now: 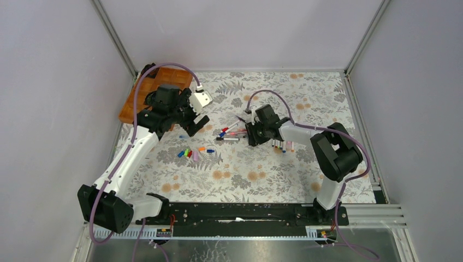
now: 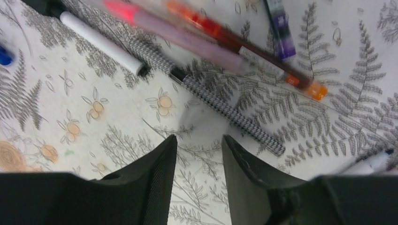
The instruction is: Open the pen caps
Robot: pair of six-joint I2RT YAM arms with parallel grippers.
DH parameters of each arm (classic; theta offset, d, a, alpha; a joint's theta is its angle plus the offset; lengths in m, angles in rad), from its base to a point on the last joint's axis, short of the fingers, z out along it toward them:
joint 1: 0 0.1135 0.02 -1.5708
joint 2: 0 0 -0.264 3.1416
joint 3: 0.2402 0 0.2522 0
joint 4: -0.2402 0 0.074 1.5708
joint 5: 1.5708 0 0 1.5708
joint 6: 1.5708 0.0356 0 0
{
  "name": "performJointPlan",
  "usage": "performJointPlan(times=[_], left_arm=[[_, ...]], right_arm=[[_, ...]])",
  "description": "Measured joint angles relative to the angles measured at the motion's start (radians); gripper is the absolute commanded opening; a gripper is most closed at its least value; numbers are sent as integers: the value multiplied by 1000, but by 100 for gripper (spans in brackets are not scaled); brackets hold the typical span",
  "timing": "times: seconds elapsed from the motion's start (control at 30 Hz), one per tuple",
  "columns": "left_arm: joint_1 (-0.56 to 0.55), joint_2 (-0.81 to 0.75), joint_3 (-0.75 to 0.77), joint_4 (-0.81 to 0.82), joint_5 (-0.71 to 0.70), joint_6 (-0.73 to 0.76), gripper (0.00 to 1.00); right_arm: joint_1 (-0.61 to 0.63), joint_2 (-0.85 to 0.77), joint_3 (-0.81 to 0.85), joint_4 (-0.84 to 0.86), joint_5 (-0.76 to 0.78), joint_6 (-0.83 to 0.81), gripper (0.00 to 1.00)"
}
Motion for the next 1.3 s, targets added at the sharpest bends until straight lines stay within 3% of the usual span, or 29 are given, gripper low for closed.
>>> performJointPlan(times=[0.57, 0.67, 0.8, 0.87, 1.3], left_arm=[[17, -79, 0, 45, -68, -70, 99], [17, -76, 0, 39, -60, -69, 98], [17, -74, 6, 17, -41, -68, 99], [17, -70, 11, 16, -33, -68, 98], [17, -63, 13, -17, -14, -49, 98]], right_arm=[[101, -50, -77, -12, 115, 94, 26], [101, -51, -76, -15, 117, 95, 31], [102, -62, -63, -64, 114, 88, 53], [102, -79, -51, -96, 113, 76, 57], [27, -3, 192, -156, 57, 3, 57]])
